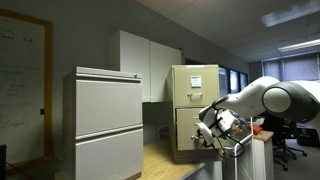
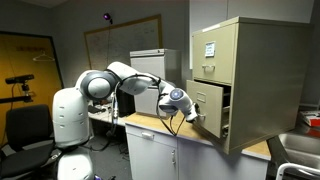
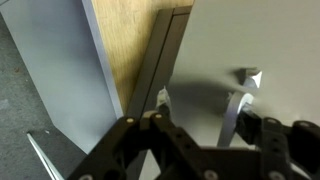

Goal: Open the bottom drawer of the file cabinet on the right

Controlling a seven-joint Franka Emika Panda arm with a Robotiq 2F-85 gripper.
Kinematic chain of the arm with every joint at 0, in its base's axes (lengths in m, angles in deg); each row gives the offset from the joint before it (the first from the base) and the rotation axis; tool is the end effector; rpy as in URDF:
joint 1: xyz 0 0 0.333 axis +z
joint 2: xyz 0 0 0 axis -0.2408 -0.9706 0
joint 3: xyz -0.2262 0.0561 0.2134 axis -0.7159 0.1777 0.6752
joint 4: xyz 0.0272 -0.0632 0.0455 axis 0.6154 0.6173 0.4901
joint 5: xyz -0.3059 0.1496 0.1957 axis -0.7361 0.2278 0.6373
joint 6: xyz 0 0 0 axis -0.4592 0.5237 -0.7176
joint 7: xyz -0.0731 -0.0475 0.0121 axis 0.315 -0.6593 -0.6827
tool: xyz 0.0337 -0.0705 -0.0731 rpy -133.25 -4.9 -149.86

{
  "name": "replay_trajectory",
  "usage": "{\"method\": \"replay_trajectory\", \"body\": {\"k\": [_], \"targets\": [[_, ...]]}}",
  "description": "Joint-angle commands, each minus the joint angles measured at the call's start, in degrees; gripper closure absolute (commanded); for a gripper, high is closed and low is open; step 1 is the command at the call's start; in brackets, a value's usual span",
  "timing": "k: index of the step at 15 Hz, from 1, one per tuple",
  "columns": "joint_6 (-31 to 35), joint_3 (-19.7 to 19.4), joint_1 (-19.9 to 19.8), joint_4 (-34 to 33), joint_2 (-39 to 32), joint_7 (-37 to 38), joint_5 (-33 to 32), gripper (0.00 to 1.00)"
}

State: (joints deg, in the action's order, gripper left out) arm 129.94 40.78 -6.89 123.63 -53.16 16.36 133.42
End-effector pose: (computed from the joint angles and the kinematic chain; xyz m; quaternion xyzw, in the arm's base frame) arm 0.5317 -0.2657 0.4329 -0.6030 0.6832 -0.2947 0.2876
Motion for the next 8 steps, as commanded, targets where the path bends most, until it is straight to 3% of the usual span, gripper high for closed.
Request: {"method": "replay_trajectory", "body": {"k": [1,8], "targets": [[-6.0,1.6,0.4,12.2,9.6,-9.7,8.1,0.64],[-14.5,-0.5,1.0,26.0,21.9,-17.4,17.5,0.64]]}}
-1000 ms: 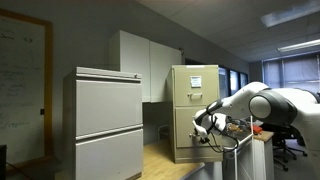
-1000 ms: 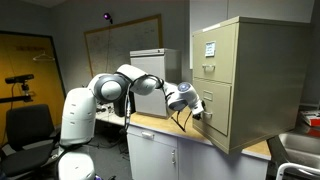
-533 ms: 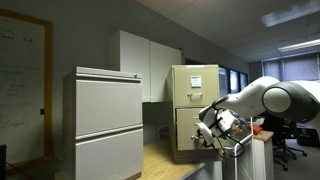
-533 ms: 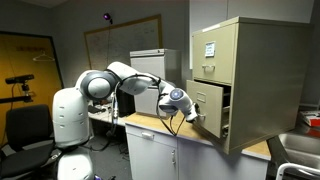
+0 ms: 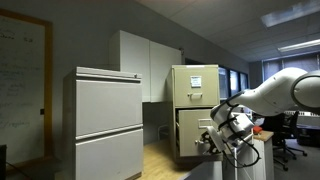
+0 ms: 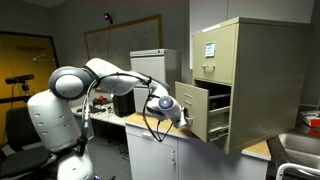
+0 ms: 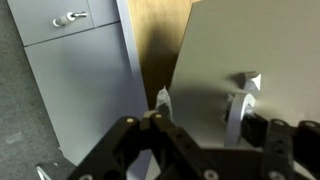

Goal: Open the bottom drawer of the file cabinet on the right

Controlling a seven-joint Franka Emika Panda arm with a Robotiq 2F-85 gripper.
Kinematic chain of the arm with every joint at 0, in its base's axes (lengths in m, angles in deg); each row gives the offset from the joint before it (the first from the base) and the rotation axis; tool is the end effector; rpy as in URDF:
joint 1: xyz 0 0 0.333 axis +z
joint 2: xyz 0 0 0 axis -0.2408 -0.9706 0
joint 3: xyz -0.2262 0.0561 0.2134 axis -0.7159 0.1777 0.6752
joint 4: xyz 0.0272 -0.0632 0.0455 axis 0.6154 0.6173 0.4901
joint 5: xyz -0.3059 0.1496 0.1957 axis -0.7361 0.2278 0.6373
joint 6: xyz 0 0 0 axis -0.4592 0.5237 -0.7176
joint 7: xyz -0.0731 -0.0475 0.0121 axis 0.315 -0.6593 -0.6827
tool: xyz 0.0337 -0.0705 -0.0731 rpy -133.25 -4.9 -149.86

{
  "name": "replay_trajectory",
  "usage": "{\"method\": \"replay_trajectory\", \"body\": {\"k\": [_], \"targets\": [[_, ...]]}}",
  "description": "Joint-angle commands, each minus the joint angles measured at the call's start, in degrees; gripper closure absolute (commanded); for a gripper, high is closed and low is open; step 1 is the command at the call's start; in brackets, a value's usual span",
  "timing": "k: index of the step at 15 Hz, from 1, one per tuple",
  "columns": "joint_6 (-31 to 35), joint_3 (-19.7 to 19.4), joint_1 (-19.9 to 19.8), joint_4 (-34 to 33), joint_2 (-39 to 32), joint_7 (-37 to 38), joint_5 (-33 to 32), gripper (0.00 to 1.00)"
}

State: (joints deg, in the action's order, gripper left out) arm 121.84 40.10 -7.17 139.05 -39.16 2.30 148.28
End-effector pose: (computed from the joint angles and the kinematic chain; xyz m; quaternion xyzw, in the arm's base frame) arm 0.4504 -0.2295 0.4204 -0.6114 0.6622 -0.2551 0.3501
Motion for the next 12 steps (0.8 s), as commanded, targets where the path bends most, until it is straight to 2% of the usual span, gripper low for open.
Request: {"method": "replay_trajectory", "body": {"k": [1,2,6,10,11,12], "targets": [[-7.8,-0.1,1.4,12.7,9.8,-3.7,3.2,0.64],[-8.4,-3.6,4.7,15.0,12.1,-3.3,2.6,0.64],[-11.8,-5.7,5.7,24.0,21.3,-1.7,0.6,0.64],[-14.1,-5.5,4.8,32.9,31.7,0.8,-2.0,0.64],[-15.4,-6.6,5.5,25.2,24.4,0.6,-2.5,0.64],[-16.2,-6.7,5.3,26.6,26.3,0.7,-3.6,0.64]]}}
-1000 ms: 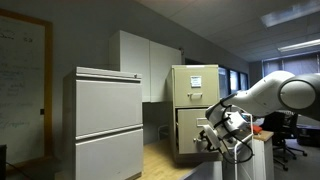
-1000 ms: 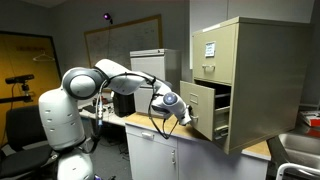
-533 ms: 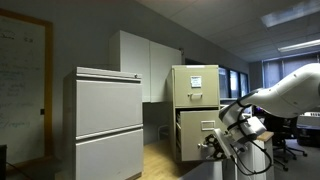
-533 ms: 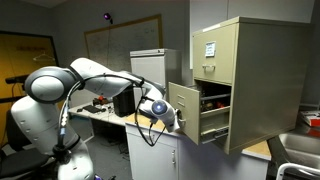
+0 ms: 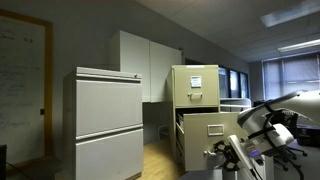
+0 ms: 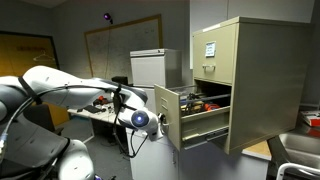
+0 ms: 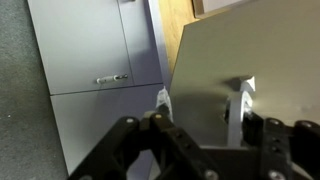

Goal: Open the bottom drawer of the file cabinet on the right

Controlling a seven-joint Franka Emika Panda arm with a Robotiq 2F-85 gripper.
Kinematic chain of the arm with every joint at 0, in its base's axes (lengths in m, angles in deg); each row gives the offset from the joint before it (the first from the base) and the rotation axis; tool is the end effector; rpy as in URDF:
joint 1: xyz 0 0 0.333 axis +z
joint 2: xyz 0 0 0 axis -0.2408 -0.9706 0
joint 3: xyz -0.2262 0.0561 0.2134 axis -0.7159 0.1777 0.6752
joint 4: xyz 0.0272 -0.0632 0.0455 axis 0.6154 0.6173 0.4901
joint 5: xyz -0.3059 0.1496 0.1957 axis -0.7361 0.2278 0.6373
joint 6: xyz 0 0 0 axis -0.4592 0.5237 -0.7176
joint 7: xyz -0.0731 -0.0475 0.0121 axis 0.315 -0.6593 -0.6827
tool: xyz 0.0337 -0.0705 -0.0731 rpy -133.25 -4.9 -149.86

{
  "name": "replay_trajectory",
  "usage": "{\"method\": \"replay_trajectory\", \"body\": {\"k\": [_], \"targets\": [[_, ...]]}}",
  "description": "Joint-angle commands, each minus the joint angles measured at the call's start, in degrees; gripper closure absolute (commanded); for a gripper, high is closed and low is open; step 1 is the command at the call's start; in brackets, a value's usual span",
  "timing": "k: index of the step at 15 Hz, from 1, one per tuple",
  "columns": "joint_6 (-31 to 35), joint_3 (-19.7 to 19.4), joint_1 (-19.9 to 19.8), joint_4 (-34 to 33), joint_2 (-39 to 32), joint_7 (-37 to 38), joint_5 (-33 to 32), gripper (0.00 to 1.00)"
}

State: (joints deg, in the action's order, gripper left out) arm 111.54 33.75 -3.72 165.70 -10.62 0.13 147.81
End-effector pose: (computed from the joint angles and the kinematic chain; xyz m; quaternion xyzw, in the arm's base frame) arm 0.3145 -0.1621 0.4033 -0.6240 0.6193 -0.2050 0.4302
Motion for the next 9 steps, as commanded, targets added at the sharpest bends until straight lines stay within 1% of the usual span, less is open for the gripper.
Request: {"method": "replay_trajectory", "body": {"k": [1,2,5,6,8,9], "targets": [[-8.4,2.1,-1.5,0.4,-1.3,3.0,-3.7,0.64],[-9.4,2.2,-2.2,0.3,-1.4,2.9,-4.9,0.64],[-13.8,3.8,-6.2,-0.9,-1.0,3.4,-9.3,0.64],[-15.3,4.5,-7.6,-1.3,-0.9,3.6,-10.8,0.17],[-18.8,5.9,-10.5,-2.0,-0.4,4.7,-14.4,0.08],[-20.4,7.2,-12.3,-2.3,-0.3,6.5,-16.8,0.5]]}}
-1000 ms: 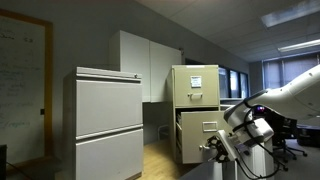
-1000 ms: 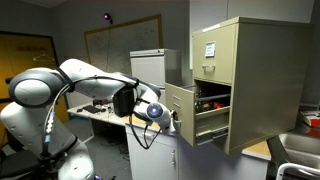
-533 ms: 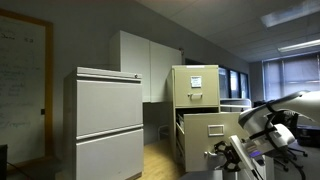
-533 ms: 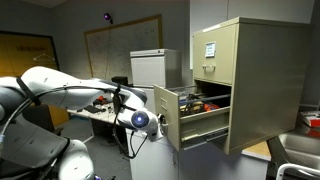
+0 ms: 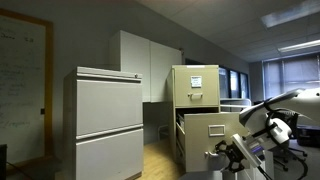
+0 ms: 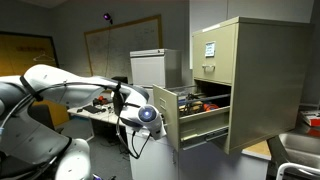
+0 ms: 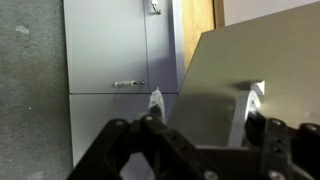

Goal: Open the bottom drawer of the file cabinet on the right

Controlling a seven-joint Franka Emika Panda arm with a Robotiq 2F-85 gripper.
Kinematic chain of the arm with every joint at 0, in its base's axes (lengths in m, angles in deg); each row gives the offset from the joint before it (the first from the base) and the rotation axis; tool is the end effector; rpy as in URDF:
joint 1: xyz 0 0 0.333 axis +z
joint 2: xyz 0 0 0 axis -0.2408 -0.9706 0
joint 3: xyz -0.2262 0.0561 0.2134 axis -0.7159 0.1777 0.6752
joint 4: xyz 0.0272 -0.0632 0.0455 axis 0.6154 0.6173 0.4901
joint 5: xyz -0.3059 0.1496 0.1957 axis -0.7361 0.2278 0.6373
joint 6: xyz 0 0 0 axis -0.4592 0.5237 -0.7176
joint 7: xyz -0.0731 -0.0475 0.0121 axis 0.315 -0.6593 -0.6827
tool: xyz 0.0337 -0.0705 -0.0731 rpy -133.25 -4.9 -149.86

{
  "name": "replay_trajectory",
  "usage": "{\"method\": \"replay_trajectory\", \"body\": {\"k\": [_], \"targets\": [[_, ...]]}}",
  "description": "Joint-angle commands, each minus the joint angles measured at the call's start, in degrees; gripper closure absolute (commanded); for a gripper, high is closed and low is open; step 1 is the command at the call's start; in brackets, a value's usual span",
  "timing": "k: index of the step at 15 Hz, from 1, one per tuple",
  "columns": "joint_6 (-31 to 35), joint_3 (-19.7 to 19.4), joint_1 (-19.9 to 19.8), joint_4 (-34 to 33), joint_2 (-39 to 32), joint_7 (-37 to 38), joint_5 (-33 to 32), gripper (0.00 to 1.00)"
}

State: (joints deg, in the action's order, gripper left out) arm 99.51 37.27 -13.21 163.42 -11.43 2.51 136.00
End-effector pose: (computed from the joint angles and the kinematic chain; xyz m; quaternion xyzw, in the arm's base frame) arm 0.3123 -0.1746 0.4122 -0.6823 0.5862 -0.1622 0.4056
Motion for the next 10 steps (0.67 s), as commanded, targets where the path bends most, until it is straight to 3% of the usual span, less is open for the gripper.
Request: {"method": "replay_trajectory", "body": {"k": [1,2,3,4,5,9,10], "targets": [[-10.4,4.6,-4.5,-0.2,1.1,5.3,-7.0,0.44],[-12.4,5.3,-5.9,-0.6,1.4,5.9,-8.3,0.44],[-13.4,5.1,-5.9,3.0,6.1,6.7,-9.6,0.48],[-14.8,5.6,-6.9,3.2,7.1,6.6,-10.1,0.54],[-17.1,6.8,-9.1,-0.8,4.2,6.2,-10.1,0.62],[-24.4,9.0,-13.4,-0.6,9.5,6.6,-12.2,0.93],[-25.5,9.7,-14.4,-0.5,10.2,6.2,-12.2,0.94]]}}
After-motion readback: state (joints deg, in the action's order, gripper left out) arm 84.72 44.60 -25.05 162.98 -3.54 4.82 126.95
